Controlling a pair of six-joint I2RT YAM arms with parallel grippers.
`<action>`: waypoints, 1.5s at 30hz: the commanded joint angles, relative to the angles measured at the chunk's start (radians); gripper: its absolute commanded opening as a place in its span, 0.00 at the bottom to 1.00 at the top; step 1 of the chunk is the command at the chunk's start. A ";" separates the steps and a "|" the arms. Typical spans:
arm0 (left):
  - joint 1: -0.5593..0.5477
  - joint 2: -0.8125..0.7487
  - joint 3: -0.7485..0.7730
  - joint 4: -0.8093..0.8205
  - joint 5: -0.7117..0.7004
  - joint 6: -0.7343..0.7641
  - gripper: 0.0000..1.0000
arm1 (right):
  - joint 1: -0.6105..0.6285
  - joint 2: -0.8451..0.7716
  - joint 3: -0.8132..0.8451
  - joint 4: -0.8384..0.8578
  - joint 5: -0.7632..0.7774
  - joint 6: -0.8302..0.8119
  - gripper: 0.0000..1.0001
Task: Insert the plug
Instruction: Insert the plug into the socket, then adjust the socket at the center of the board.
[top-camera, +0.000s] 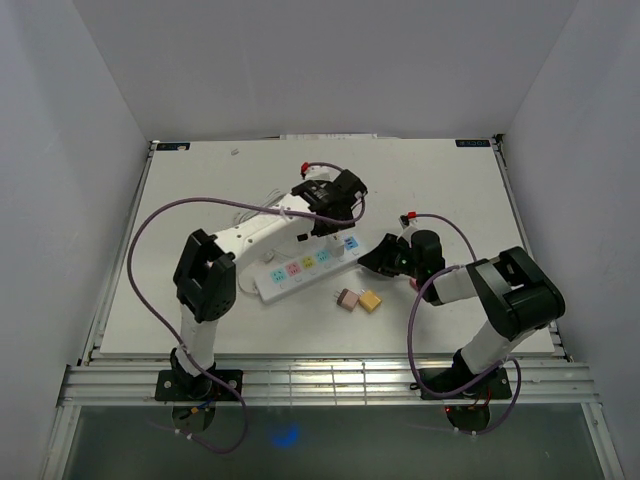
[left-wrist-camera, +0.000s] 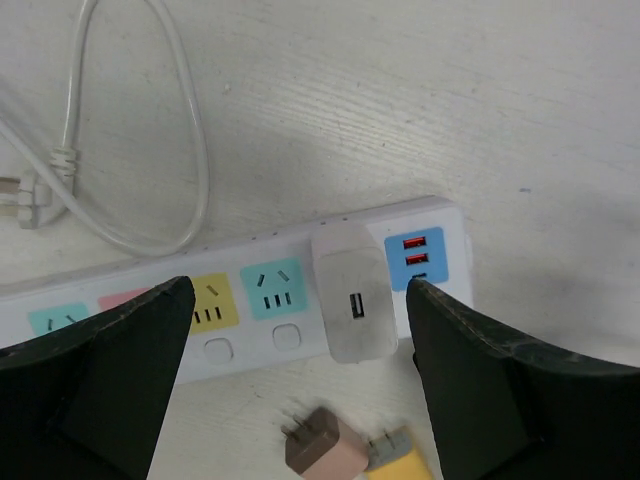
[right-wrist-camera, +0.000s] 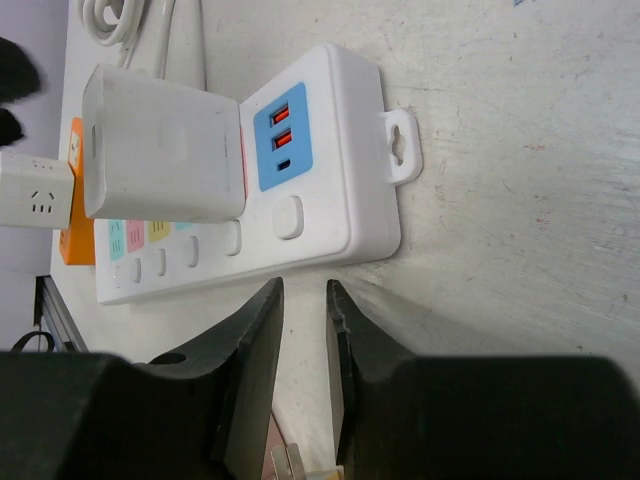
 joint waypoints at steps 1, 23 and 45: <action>0.034 -0.209 -0.068 0.087 0.079 0.097 0.98 | -0.005 -0.048 -0.017 0.029 0.022 -0.041 0.31; 0.499 -0.686 -0.702 0.554 0.890 0.323 0.96 | -0.002 -0.353 0.064 -0.431 0.200 -0.239 0.69; 0.605 -0.662 -1.010 1.075 1.130 0.199 0.98 | 0.002 -0.265 0.147 -0.471 0.176 -0.228 0.67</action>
